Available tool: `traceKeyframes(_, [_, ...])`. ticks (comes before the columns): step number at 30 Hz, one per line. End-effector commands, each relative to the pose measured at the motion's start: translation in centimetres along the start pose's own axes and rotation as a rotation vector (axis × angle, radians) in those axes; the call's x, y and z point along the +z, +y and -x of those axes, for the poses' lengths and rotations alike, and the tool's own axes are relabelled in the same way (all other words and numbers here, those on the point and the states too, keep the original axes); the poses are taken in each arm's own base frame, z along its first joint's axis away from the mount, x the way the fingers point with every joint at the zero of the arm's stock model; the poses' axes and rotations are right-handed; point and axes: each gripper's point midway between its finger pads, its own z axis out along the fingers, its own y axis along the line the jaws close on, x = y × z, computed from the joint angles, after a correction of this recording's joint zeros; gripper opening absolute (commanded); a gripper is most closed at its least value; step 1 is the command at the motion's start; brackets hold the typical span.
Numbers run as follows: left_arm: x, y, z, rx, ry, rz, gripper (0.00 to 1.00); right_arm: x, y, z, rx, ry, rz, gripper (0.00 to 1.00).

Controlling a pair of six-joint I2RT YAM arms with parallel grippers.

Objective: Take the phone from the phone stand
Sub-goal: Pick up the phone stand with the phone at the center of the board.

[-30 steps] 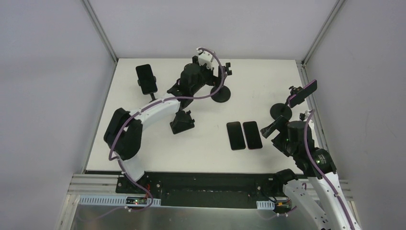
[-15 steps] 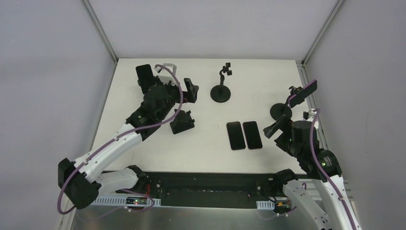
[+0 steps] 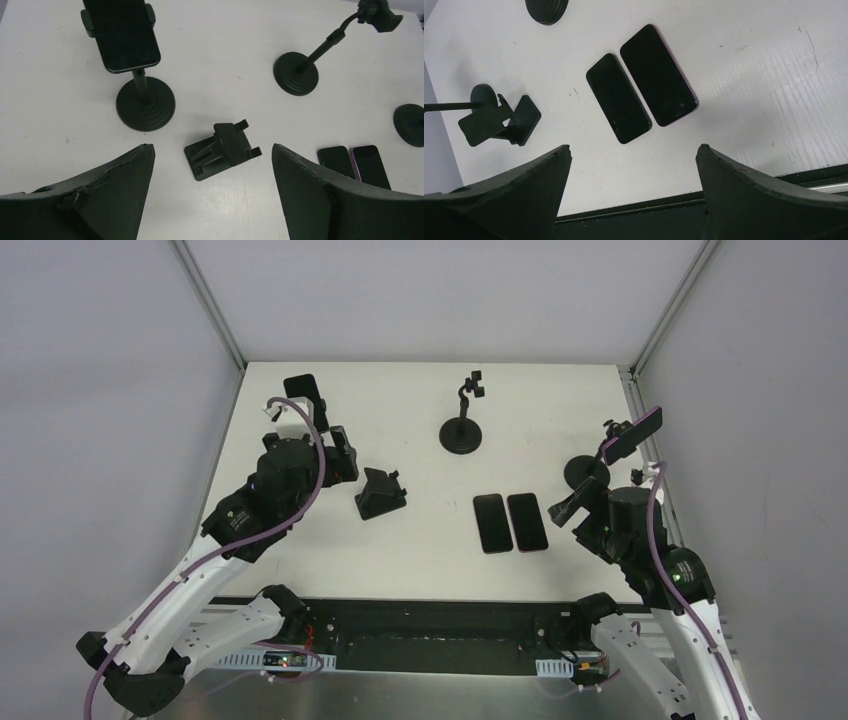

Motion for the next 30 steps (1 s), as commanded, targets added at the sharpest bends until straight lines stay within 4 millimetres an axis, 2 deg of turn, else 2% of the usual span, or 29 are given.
traceKeyframes(1, [-0.7, 3.3, 0.5, 0.024, 0.022, 0.167, 0.91, -1.3, 0.7, 0.8, -0.012, -0.008, 0.024, 0.99])
traceKeyframes(3, [-0.6, 4.1, 0.6, 0.017, 0.049, 0.195, 0.95, -1.7, 0.6, 0.8, -0.023, -0.001, 0.021, 0.99])
traceKeyframes(8, [-0.3, 6.2, 2.9, -0.082, 0.063, 0.224, 0.98, -3.0, 0.3, 1.1, -0.049, -0.012, 0.026, 0.99])
traceKeyframes(14, [1.1, 8.9, 4.7, -0.044, 0.069, 0.343, 0.99, -3.3, 0.0, 1.0, -0.057, -0.014, 0.023, 0.99])
traceKeyframes(21, [5.3, 10.7, 6.7, -0.026, 0.108, 0.44, 0.99, -3.0, 0.1, 0.3, -0.053, 0.016, 0.032, 0.99])
traceKeyframes(25, [8.9, 11.6, 6.9, 0.019, 0.15, 0.523, 0.99, -3.1, -0.1, 0.3, -0.053, 0.007, 0.034, 0.99])
traceKeyframes(30, [12.1, 10.9, 6.7, 0.013, 0.19, 0.499, 0.99, -3.3, -0.3, 0.4, -0.059, -0.006, 0.036, 0.99])
